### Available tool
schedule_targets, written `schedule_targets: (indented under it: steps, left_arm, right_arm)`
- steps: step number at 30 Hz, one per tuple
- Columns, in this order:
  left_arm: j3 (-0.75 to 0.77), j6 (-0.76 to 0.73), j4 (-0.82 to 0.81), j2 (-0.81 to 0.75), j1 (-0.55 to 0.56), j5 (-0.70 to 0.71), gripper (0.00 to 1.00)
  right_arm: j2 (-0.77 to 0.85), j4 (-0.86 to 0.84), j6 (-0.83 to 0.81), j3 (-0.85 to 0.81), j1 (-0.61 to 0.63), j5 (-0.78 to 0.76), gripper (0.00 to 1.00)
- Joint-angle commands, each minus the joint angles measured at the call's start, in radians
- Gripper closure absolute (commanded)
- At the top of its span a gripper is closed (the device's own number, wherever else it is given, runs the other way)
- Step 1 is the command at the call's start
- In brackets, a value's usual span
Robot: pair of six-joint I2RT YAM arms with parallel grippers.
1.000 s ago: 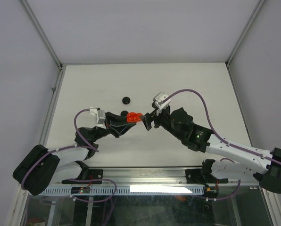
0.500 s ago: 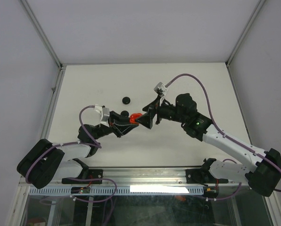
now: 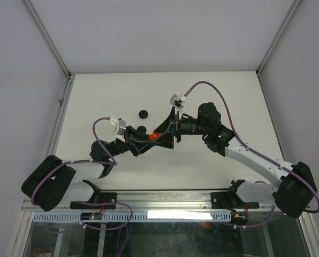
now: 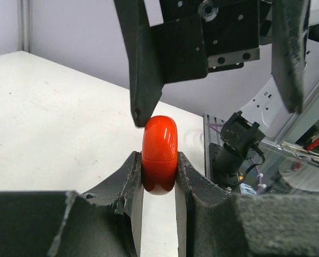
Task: Insert the wireless bluetooth earbuds into the charging case
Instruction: Close the charging case, then place the charging case at the center of the board.
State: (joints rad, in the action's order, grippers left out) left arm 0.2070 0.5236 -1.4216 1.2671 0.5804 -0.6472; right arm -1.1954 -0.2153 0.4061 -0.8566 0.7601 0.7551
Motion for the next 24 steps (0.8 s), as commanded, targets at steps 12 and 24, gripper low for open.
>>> schedule_targets:
  steps: [12, 24]
  left_arm:
    - [-0.001, 0.25, 0.367, -0.029, -0.009, 0.27, 0.98]
    - [0.132, 0.308, 0.848, 0.102, -0.031, 0.426, 0.9]
  right_arm:
    - [0.187, 0.226, -0.18, 0.045, -0.033, -0.594, 0.15]
    - [0.276, 0.236, -0.172, 0.204, -0.033, -0.931, 0.14]
